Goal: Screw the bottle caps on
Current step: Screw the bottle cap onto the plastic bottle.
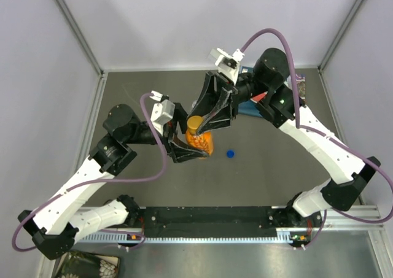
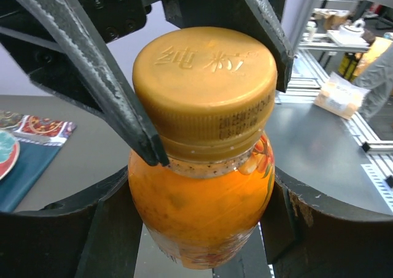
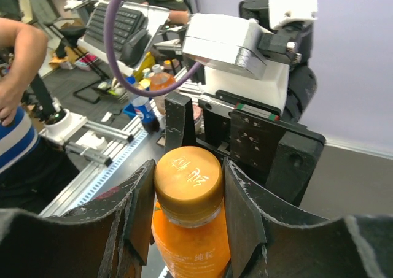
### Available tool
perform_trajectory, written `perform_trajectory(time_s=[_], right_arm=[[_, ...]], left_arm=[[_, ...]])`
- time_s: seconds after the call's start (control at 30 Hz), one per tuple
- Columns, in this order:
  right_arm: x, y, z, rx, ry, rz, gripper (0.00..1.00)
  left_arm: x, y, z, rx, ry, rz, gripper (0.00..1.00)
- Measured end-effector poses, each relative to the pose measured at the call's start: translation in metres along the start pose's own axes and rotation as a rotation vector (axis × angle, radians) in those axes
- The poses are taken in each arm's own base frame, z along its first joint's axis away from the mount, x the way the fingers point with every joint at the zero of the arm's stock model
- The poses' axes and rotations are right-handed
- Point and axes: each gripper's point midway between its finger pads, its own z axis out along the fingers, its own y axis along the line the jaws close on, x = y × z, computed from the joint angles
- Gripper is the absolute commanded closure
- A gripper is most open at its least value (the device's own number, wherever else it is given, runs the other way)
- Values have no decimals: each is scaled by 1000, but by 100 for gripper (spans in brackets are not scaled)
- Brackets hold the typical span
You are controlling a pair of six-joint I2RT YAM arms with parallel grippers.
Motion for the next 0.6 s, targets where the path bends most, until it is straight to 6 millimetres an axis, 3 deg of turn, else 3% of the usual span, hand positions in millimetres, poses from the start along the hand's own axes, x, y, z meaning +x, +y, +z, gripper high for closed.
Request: perform_trajectory(time_s=[0.4,0.6], right_arm=[[4,-60,-17,387,-31,30,69],[9,-80,-22,556,-18,36,71]], left_arm=[[9,58,-18,-360,21,26,100],[16,78,-31,-494,45,14,100]])
